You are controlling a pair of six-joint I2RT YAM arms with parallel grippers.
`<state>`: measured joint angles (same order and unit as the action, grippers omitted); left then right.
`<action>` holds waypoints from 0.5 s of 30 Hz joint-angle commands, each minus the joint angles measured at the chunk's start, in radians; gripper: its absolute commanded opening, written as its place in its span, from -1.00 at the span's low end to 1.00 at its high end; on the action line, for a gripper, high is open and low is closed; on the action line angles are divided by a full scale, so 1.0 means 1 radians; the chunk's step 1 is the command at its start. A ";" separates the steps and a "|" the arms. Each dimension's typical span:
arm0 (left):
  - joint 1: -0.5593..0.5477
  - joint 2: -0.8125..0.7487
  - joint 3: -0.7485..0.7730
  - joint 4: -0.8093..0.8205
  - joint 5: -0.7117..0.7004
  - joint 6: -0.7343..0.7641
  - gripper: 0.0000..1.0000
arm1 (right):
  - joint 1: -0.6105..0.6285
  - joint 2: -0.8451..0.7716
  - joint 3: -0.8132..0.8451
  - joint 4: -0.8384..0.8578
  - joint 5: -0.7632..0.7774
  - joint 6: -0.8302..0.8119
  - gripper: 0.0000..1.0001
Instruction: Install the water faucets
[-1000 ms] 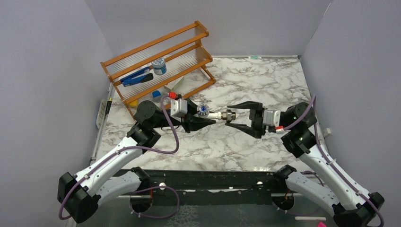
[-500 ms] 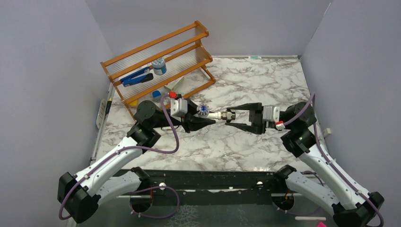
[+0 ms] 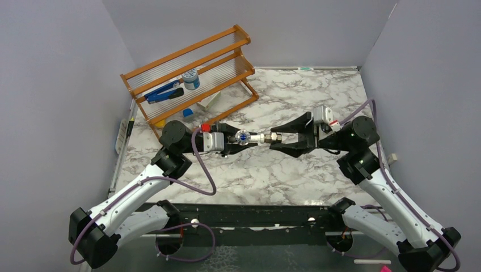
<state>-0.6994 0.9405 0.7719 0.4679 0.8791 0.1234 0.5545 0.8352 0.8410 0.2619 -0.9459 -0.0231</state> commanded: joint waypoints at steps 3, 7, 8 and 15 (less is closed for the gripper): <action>-0.011 -0.018 0.036 0.069 0.082 0.291 -1.00 | 0.002 0.020 0.051 -0.111 0.116 0.199 -0.89; -0.012 -0.023 0.030 0.069 0.070 0.409 -1.00 | 0.003 0.025 0.043 -0.096 0.142 0.328 -0.89; -0.012 -0.025 0.029 0.069 0.059 0.430 -1.00 | 0.002 0.025 0.034 -0.083 0.153 0.362 -0.89; -0.012 -0.030 0.031 0.071 0.015 0.465 -1.00 | 0.003 0.031 0.024 -0.085 0.248 0.434 -0.67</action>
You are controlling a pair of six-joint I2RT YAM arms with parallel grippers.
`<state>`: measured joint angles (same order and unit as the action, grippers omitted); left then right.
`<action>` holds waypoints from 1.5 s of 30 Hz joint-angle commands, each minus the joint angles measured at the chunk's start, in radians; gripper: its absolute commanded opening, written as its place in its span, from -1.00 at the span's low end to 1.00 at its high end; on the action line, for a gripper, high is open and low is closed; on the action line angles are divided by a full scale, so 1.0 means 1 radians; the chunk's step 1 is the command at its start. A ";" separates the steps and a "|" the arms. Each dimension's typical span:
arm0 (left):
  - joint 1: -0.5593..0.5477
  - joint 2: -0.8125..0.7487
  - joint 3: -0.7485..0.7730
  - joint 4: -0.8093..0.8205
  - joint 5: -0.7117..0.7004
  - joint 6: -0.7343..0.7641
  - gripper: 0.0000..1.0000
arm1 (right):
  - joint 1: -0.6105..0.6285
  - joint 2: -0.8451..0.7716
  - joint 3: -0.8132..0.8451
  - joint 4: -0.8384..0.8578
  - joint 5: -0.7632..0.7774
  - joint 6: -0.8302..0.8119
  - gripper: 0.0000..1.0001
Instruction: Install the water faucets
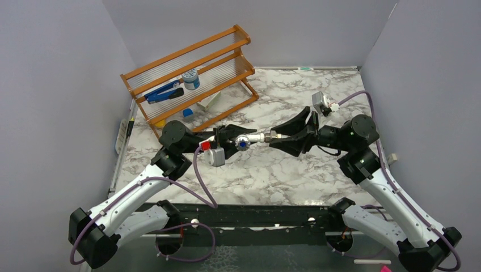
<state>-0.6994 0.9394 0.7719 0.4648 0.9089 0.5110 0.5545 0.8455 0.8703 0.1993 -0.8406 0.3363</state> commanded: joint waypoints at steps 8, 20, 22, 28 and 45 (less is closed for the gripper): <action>-0.012 -0.030 0.006 0.073 -0.020 0.020 -1.00 | 0.003 -0.002 -0.041 0.099 0.128 0.010 0.04; -0.018 -0.052 -0.037 0.074 -0.059 -0.096 -1.00 | 0.003 -0.038 -0.045 0.258 0.073 -0.069 0.45; -0.019 -0.049 -0.030 0.074 -0.075 -0.162 -1.00 | 0.003 -0.045 -0.050 0.276 0.051 -0.117 0.48; -0.020 -0.032 0.004 0.074 -0.193 -0.479 -1.00 | 0.003 -0.087 -0.057 0.230 -0.019 -0.385 0.62; -0.021 0.004 0.063 0.074 -0.088 -0.728 -1.00 | 0.003 -0.099 -0.052 0.030 -0.164 -0.779 0.66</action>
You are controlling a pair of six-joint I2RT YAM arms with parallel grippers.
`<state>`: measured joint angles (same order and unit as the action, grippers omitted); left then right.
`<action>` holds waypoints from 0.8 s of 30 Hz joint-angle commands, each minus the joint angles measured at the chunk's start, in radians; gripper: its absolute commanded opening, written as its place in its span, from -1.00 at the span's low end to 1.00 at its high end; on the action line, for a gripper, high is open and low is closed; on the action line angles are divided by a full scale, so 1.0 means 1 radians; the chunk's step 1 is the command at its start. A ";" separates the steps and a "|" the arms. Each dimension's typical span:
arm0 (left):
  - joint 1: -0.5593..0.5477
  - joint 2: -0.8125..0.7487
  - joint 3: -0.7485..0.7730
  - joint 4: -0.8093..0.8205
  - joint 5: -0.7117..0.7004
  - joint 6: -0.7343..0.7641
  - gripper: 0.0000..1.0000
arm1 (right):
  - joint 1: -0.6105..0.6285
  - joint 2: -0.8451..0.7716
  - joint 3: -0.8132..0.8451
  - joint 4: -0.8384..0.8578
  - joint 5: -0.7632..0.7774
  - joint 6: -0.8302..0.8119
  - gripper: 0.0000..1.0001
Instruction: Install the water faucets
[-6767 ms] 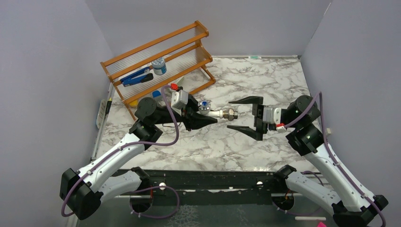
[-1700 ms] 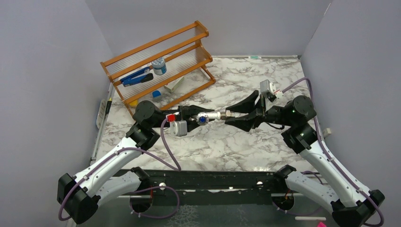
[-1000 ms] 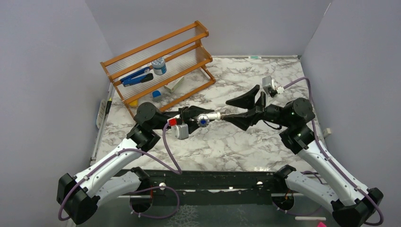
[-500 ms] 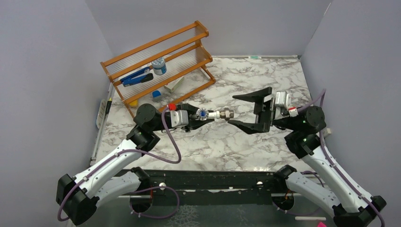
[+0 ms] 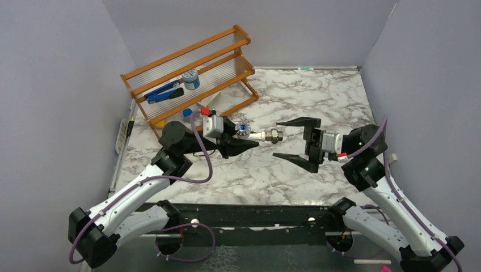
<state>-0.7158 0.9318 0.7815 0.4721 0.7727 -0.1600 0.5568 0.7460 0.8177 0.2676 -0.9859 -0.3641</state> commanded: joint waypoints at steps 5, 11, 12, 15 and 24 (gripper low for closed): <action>-0.005 0.030 0.066 0.066 0.063 -0.063 -1.00 | 0.000 0.009 -0.001 -0.013 0.003 -0.085 0.62; -0.005 0.041 0.079 0.066 0.077 -0.059 -1.00 | 0.000 0.013 -0.003 -0.048 0.001 -0.112 0.56; -0.005 0.043 0.080 0.066 0.078 -0.055 -1.00 | 0.000 0.014 -0.004 -0.057 -0.001 -0.116 0.54; -0.005 0.047 0.085 0.066 0.079 -0.049 -1.00 | 0.000 0.013 -0.001 -0.080 0.002 -0.129 0.50; -0.007 0.048 0.088 0.066 0.091 -0.039 -1.00 | 0.000 0.015 0.005 -0.082 0.024 -0.109 0.15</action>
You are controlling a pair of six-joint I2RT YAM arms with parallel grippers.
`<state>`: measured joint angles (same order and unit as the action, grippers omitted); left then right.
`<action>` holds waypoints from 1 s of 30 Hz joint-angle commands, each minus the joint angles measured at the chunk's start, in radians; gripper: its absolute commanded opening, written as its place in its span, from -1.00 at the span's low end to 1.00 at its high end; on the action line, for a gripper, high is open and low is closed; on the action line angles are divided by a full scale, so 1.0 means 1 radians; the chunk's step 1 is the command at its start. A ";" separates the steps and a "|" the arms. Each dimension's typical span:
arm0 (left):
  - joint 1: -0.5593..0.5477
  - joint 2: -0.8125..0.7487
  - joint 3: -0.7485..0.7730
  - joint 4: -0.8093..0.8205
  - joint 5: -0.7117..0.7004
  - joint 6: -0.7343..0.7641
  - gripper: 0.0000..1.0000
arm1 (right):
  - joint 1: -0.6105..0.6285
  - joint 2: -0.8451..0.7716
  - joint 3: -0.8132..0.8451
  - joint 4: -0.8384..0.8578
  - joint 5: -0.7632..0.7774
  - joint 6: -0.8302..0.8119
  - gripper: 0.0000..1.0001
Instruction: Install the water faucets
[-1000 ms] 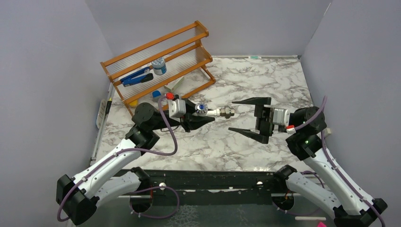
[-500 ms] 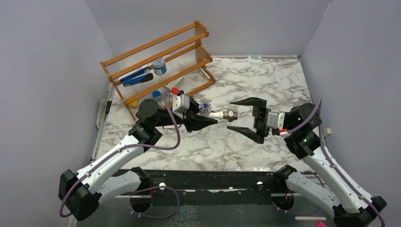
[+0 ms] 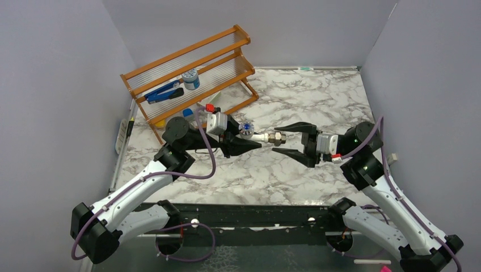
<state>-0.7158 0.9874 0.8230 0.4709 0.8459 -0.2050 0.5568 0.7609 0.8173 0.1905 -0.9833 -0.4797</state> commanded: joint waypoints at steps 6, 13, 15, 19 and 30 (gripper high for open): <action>-0.007 0.002 0.055 0.068 0.019 0.022 -1.00 | 0.000 0.002 0.032 -0.022 0.030 0.001 -0.03; -0.007 0.002 0.056 0.068 0.076 0.077 -1.00 | 0.001 0.000 0.041 0.030 0.069 0.158 -0.36; -0.007 0.004 0.060 0.067 0.104 0.104 -1.00 | 0.001 -0.002 0.047 0.042 0.084 0.213 -0.53; -0.007 0.004 0.065 0.068 0.150 0.188 -1.00 | 0.000 -0.001 0.059 0.035 0.109 0.306 -0.81; -0.007 -0.026 0.036 0.061 0.208 0.613 -1.00 | 0.000 0.023 0.048 0.044 0.202 0.695 -0.91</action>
<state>-0.7143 0.9897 0.8440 0.4808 0.9577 0.1909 0.5571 0.7742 0.8448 0.2161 -0.8894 0.0631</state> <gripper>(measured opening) 0.311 0.472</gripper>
